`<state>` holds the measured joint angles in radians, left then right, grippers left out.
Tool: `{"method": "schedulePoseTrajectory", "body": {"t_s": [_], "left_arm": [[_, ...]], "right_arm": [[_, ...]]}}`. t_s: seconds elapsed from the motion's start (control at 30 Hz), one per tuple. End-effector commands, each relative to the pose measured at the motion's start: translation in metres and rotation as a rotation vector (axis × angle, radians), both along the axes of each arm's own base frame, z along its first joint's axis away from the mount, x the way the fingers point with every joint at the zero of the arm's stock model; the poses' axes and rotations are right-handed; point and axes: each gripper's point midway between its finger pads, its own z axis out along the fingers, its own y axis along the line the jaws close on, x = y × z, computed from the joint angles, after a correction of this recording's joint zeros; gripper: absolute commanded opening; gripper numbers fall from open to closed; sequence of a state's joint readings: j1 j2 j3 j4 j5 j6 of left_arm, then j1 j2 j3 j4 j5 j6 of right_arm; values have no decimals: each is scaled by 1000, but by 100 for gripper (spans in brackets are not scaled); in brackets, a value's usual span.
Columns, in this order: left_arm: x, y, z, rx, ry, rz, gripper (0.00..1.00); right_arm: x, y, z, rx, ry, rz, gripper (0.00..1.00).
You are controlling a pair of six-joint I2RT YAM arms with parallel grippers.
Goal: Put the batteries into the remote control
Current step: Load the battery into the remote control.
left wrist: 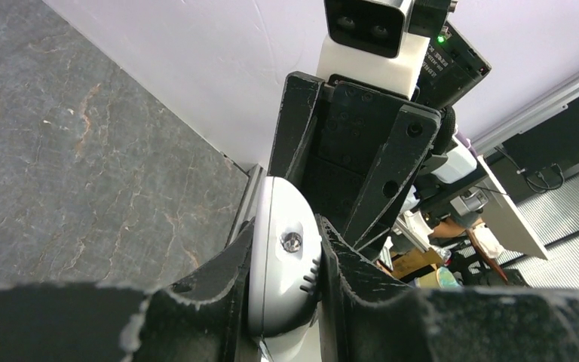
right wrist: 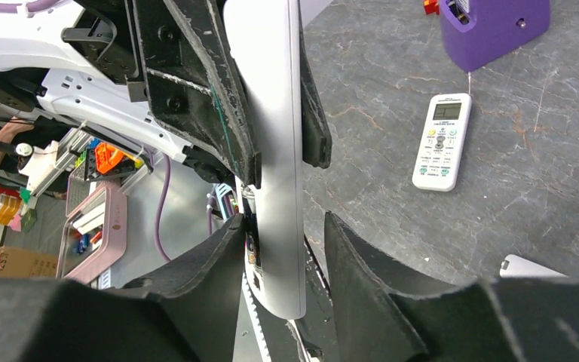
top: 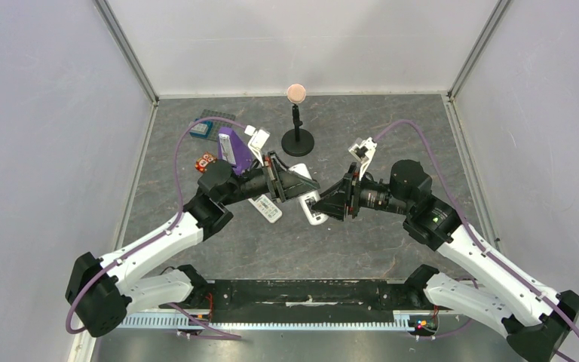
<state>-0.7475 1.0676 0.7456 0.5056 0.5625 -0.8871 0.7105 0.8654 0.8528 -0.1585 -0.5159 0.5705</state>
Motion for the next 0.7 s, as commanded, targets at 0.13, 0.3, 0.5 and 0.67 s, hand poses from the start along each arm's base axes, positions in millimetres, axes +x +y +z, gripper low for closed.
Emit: {"method": "schedulePoseTrajectory", "body": {"t_s": [0.13,0.3,0.5,0.67], "left_arm": [[-14,1,40,-76,-118,-58,2],[-15,1,43,-99,-110,-66,2],[-14,2,40,-94,-102,-53,2],[-5,7,30,-58,-87,12,2]], "right_arm": [[3,3,-1,5,-28,11,35],[4,3,-7,-6,-12,7,20],[6,3,-4,4,-2,-10,40],[7,-1,8,31,-8,-44,62]]}}
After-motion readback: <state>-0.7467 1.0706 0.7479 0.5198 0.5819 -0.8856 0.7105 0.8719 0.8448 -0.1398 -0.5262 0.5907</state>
